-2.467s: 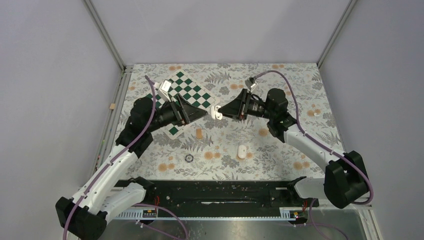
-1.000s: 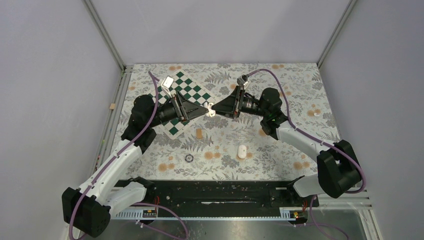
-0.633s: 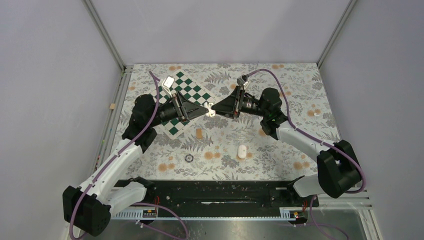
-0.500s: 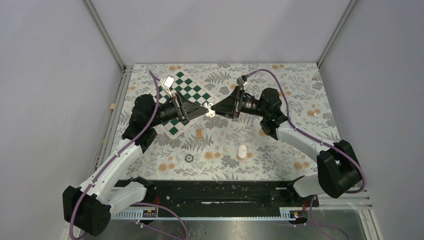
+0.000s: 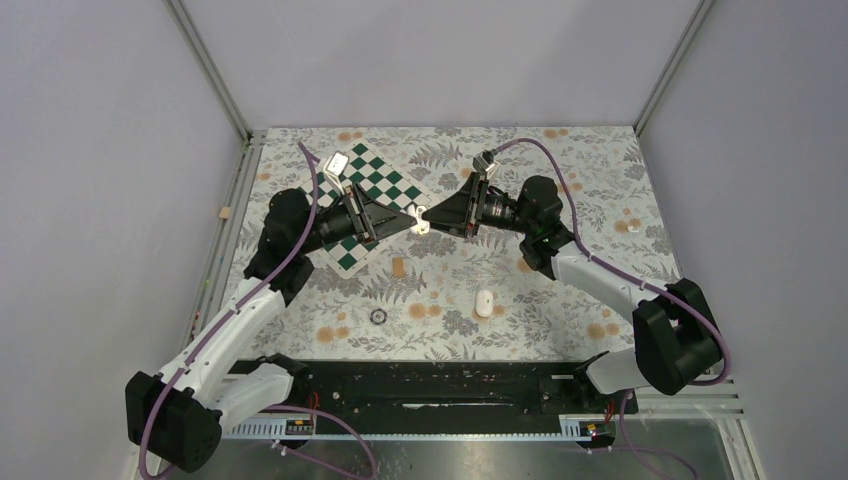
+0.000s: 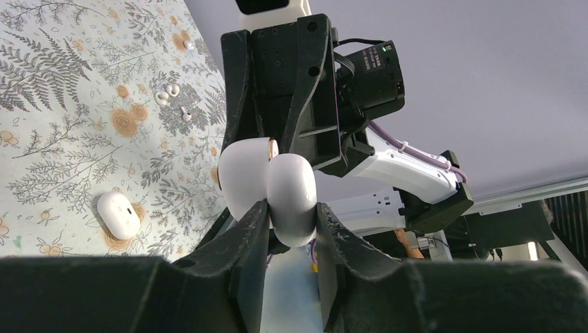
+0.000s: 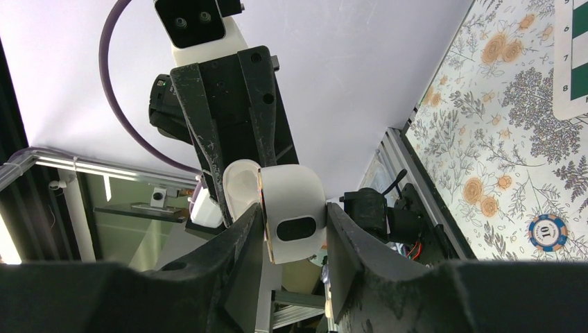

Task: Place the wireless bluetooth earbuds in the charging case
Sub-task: Adjust the charging case.

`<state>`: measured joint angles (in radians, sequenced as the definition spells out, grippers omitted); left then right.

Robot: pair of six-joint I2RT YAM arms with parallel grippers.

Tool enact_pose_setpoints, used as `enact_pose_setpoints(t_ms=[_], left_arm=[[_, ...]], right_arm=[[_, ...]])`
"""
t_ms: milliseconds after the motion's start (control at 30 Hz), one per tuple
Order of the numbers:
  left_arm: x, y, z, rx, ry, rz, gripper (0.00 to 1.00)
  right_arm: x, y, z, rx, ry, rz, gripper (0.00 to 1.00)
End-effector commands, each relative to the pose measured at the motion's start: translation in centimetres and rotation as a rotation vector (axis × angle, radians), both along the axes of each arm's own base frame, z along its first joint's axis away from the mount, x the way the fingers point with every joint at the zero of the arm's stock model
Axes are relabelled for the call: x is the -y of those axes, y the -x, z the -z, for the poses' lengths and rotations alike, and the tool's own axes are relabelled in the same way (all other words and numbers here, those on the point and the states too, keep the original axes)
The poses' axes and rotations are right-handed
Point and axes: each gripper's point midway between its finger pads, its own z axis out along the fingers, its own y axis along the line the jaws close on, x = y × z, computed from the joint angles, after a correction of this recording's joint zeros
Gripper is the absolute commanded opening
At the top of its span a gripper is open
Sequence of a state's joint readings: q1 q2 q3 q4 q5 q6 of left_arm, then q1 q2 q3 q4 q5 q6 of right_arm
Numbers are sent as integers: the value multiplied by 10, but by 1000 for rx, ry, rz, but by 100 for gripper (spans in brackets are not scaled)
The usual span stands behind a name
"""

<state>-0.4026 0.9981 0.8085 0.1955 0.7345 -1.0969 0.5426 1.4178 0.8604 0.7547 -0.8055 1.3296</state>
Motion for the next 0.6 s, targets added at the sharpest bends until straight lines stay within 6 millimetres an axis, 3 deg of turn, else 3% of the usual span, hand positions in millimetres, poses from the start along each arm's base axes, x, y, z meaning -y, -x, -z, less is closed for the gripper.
enact_pose_setpoints(t_ms=[0, 33, 100, 167, 233, 400, 567], left_arm=[[-1, -1, -11, 65, 20, 0, 4], [0, -1, -11, 63, 19, 1, 2], [0, -1, -10, 61, 18, 1, 0], [-1, -2, -10, 60, 15, -6, 0], [-2, -2, -7, 53, 3, -13, 0], [-2, -7, 6, 22, -33, -25, 0], [2, -12, 28, -28, -66, -5, 0]], right_arm=[[-4, 8, -17, 69, -35, -38, 12], [-4, 8, -17, 67, -33, -40, 23], [-4, 7, -14, 58, -18, -38, 59], [-3, 7, -10, 65, 14, -29, 82], [0, 5, -4, 69, 58, -8, 97], [27, -6, 8, 84, 214, 120, 100], [101, -18, 40, 7, 453, 359, 100]])
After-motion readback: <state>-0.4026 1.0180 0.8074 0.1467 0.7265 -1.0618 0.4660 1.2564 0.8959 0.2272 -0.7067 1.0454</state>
